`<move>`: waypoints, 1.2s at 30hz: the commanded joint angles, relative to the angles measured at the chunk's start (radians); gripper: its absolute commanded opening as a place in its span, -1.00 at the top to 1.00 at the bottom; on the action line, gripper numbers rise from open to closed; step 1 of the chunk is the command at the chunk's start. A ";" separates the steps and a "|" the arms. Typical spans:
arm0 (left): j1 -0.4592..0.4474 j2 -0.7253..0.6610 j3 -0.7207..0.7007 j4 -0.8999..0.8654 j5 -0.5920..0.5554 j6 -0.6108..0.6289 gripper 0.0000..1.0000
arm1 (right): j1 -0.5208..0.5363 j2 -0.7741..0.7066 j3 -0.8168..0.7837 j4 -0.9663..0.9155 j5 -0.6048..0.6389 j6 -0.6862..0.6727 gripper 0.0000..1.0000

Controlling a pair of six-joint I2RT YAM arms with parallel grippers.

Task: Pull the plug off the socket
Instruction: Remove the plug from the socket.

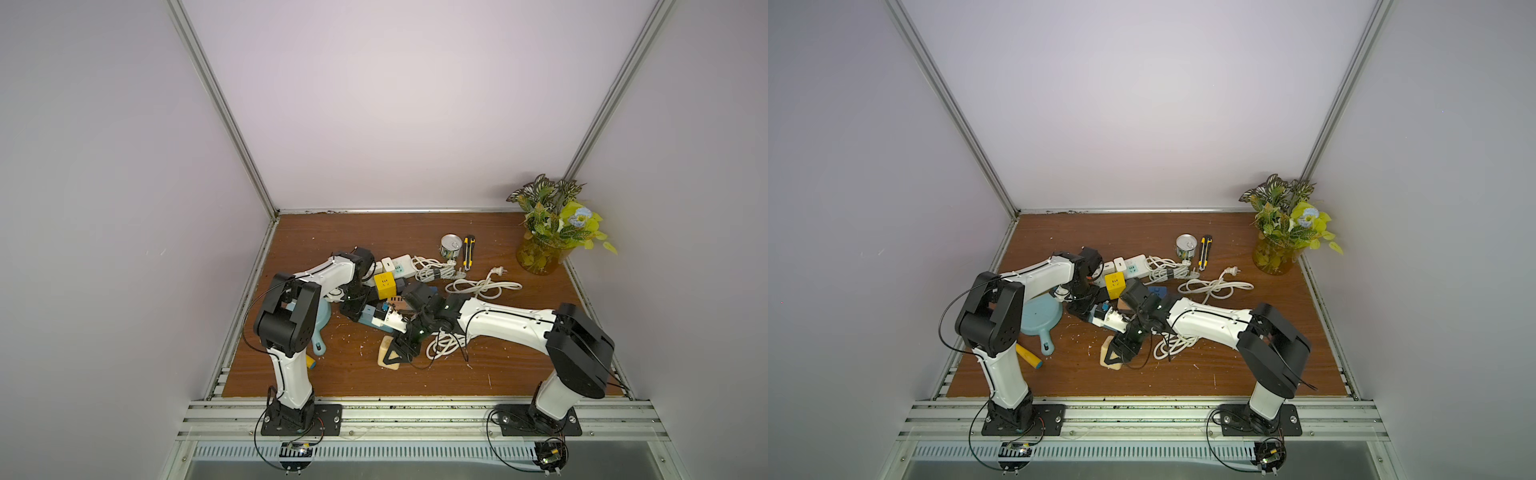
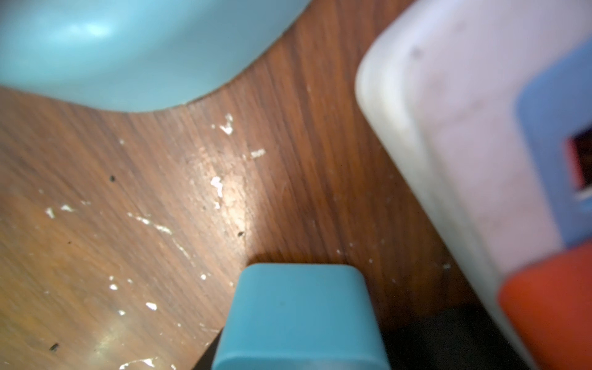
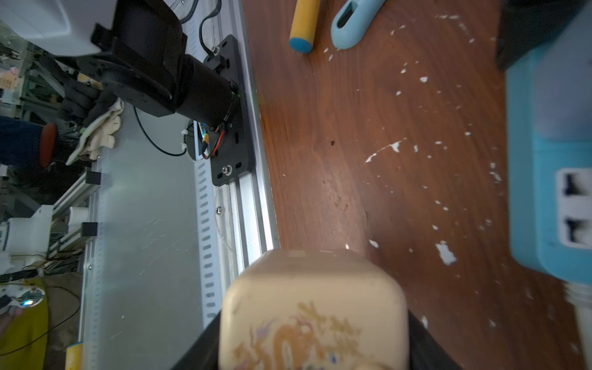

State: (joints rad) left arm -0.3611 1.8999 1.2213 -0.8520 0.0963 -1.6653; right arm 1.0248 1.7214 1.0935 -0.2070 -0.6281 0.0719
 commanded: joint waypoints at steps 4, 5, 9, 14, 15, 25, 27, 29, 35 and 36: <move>0.007 0.112 -0.083 0.099 0.035 0.062 0.69 | 0.083 0.069 -0.009 0.377 -0.036 0.217 0.80; 0.008 0.112 -0.083 0.099 0.040 0.067 0.69 | 0.090 0.089 -0.007 0.419 -0.024 0.244 0.80; 0.016 0.117 -0.085 0.109 0.064 0.096 0.69 | 0.100 0.154 -0.007 0.556 0.009 0.339 0.79; 0.033 0.135 -0.088 0.122 0.101 0.147 0.70 | 0.103 0.234 0.018 0.642 0.024 0.385 0.68; 0.036 0.134 -0.092 0.126 0.106 0.151 0.71 | 0.101 0.245 0.019 0.657 0.030 0.394 0.66; 0.048 0.128 -0.115 0.137 0.126 0.170 0.74 | 0.091 0.332 0.052 0.730 0.054 0.470 0.51; 0.050 0.124 -0.119 0.137 0.127 0.171 0.74 | 0.089 0.344 0.063 0.715 0.060 0.473 0.36; 0.051 0.121 -0.122 0.137 0.125 0.171 0.74 | 0.089 0.351 0.077 0.686 0.065 0.468 0.21; 0.052 0.118 -0.114 0.137 0.127 0.168 0.74 | 0.083 0.326 0.079 0.624 0.102 0.445 -0.22; 0.052 0.118 -0.112 0.137 0.128 0.168 0.74 | 0.079 0.316 0.073 0.619 0.109 0.443 -0.28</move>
State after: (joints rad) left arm -0.3080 1.8950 1.1919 -0.7853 0.2283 -1.5135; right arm 1.1141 2.0720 1.1458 0.4503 -0.5640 0.5278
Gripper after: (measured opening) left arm 0.535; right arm 0.633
